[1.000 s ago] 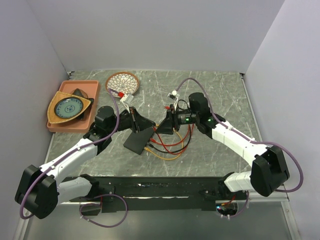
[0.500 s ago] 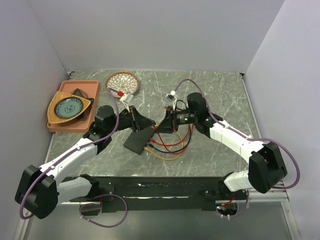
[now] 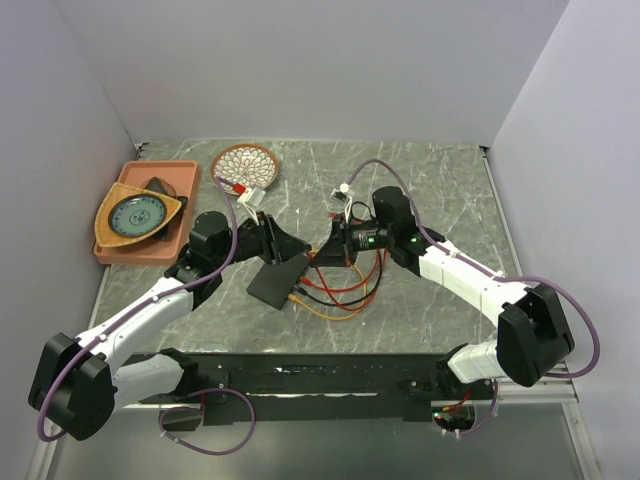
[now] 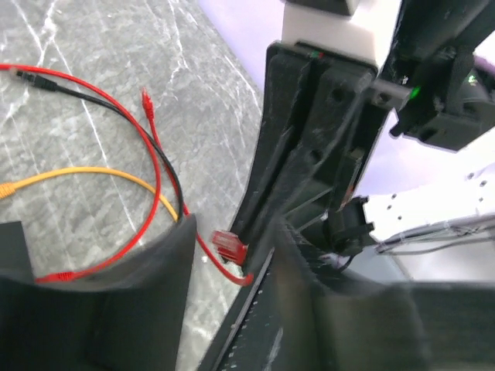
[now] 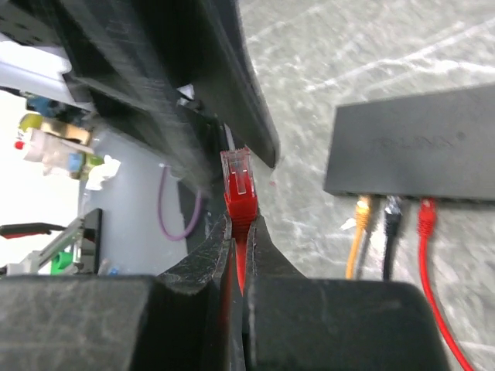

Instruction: Insert the plug into the switch port

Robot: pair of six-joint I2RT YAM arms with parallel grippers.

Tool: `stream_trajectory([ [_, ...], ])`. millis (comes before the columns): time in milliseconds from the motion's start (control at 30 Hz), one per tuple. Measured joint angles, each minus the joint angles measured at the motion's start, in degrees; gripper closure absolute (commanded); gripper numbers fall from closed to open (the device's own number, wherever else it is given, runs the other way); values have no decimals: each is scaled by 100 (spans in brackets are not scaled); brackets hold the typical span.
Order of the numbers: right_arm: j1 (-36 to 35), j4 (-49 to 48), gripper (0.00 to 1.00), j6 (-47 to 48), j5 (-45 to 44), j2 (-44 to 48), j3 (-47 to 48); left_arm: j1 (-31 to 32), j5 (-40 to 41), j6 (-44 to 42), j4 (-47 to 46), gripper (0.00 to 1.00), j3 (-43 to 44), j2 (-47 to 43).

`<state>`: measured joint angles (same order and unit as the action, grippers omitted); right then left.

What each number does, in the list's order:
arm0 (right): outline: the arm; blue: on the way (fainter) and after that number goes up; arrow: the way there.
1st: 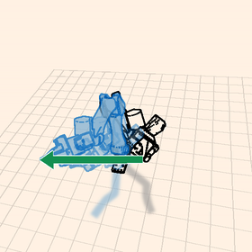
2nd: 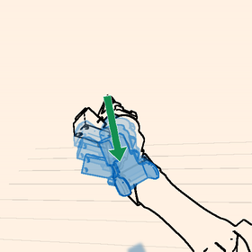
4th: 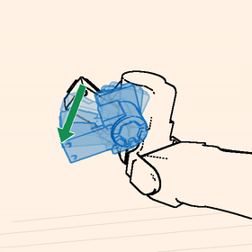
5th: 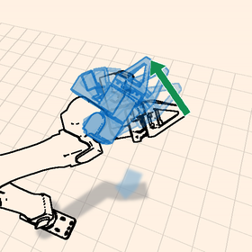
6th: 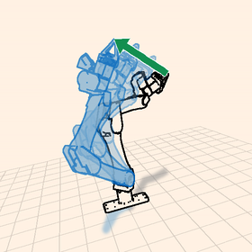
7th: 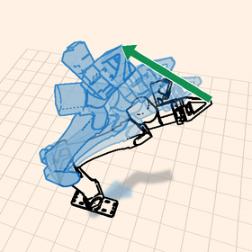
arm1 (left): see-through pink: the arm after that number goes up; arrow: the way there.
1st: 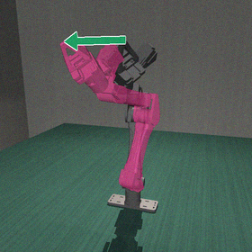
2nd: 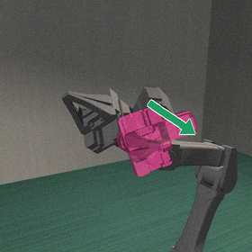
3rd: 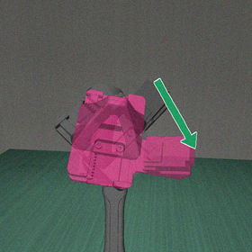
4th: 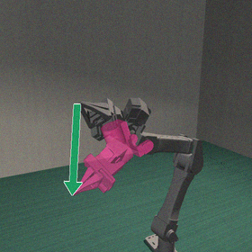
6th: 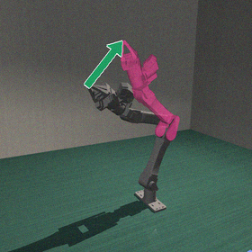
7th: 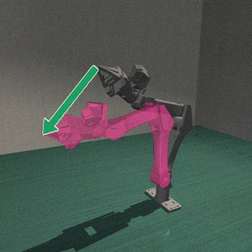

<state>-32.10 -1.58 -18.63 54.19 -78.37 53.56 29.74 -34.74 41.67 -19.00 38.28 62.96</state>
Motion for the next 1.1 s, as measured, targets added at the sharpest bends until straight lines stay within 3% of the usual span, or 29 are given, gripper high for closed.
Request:
stream_trajectory([
  [167, 0, 562, 100, 391, -391, 7, 0, -2, 345, -136, 289, 17, 114, -61],
  [267, 0, 922, 100, 680, -710, 48, 0, -2, 584, -205, 501, 10, 275, -55],
  [500, 0, 1659, 100, 1309, -1587, 175, 24, -129, 1067, -337, 909, 5, 745, 146],
  [767, -57, 2293, 100, 1746, -2848, 109, 280, -894, 1119, -302, 1360, 3, 846, 586],
  [1100, -719, 2656, 100, 2079, -4168, -1182, 1108, -1823, 772, -166, 1635, 6, 839, 1069],
])
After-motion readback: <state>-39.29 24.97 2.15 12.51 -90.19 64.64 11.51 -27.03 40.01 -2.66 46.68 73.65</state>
